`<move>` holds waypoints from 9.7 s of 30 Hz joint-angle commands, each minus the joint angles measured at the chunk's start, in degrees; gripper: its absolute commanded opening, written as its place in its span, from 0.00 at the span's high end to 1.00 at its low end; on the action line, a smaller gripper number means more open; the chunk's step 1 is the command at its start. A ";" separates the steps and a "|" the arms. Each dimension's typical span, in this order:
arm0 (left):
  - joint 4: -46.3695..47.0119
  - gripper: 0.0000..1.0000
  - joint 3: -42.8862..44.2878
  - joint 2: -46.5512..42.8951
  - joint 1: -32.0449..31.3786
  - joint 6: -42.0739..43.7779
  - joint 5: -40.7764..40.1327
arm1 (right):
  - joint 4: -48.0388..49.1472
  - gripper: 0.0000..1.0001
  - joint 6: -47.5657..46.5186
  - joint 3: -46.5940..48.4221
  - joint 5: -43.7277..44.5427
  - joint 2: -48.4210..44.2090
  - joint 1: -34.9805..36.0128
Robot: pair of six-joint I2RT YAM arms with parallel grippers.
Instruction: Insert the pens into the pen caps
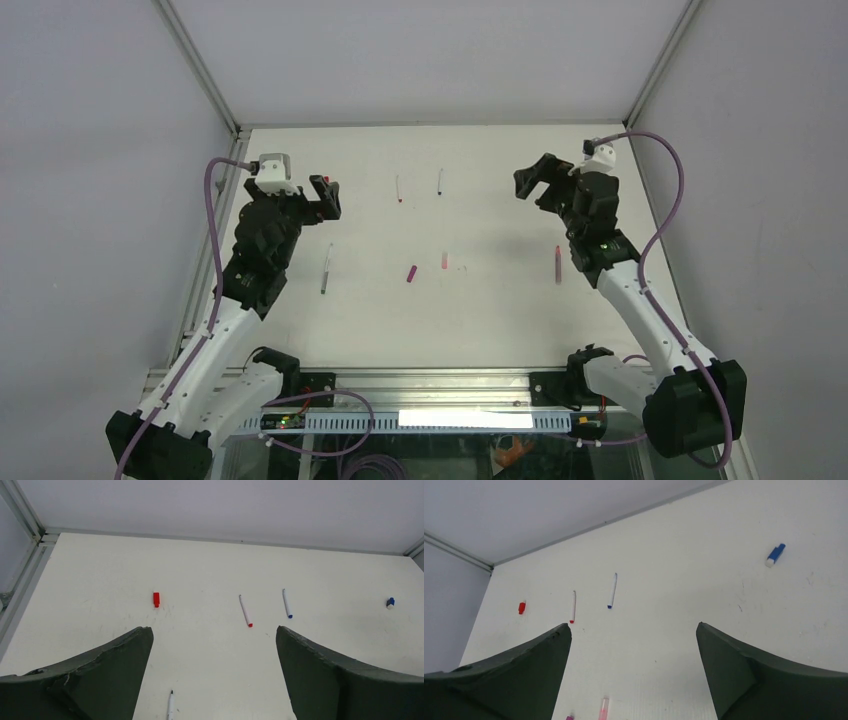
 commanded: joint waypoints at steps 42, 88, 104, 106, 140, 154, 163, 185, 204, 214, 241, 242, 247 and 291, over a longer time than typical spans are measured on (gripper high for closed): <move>-16.19 0.18 4.31 2.05 0.08 -6.11 -0.75 | -47.79 0.51 -7.09 97.02 11.31 86.99 15.84; 55.93 0.14 -5.14 40.97 -4.00 -21.77 34.52 | 12.29 1.00 13.44 39.26 -24.45 48.24 11.63; 66.12 0.22 3.44 50.10 -5.14 -26.44 34.83 | 18.72 1.00 15.11 33.39 -31.70 44.24 11.90; 65.04 0.23 4.16 50.50 -5.46 -26.11 34.48 | 19.50 1.00 15.17 33.31 -32.61 44.25 11.92; 67.59 0.97 3.67 53.87 -7.21 -21.49 25.90 | 19.90 1.00 14.64 34.75 -38.42 45.26 12.34; 60.01 1.00 2.48 52.18 -7.21 -16.93 27.45 | 13.86 0.35 11.31 34.34 -30.57 42.29 7.56; 41.41 1.00 0.21 46.49 -7.62 -8.48 27.67 | -18.99 0.33 8.69 40.40 3.98 41.75 -5.42; 22.67 1.00 4.48 40.99 -11.52 2.40 23.78 | -61.44 0.44 -3.10 87.99 23.22 80.23 -11.10; 22.55 1.00 5.88 43.72 -11.52 1.10 25.56 | -51.37 0.70 -2.56 80.96 17.50 82.51 -12.72; 22.54 1.00 5.34 43.59 -11.52 0.91 25.69 | -49.37 1.00 -3.60 77.94 16.51 81.96 -12.99; 22.92 1.00 4.34 41.75 -11.60 0.67 29.45 | -35.06 0.89 -27.82 41.04 6.90 53.94 2.50; 22.31 1.00 5.63 42.02 -11.60 1.06 29.40 | -34.09 0.82 -28.75 40.09 8.01 53.02 2.28; 21.50 1.00 8.96 43.57 -11.60 1.05 30.23 | -35.82 0.19 -29.03 41.44 16.06 52.52 1.40; 20.92 1.00 6.79 43.42 -11.60 0.63 29.39 | -45.32 0.21 -11.30 50.71 14.77 62.40 -1.98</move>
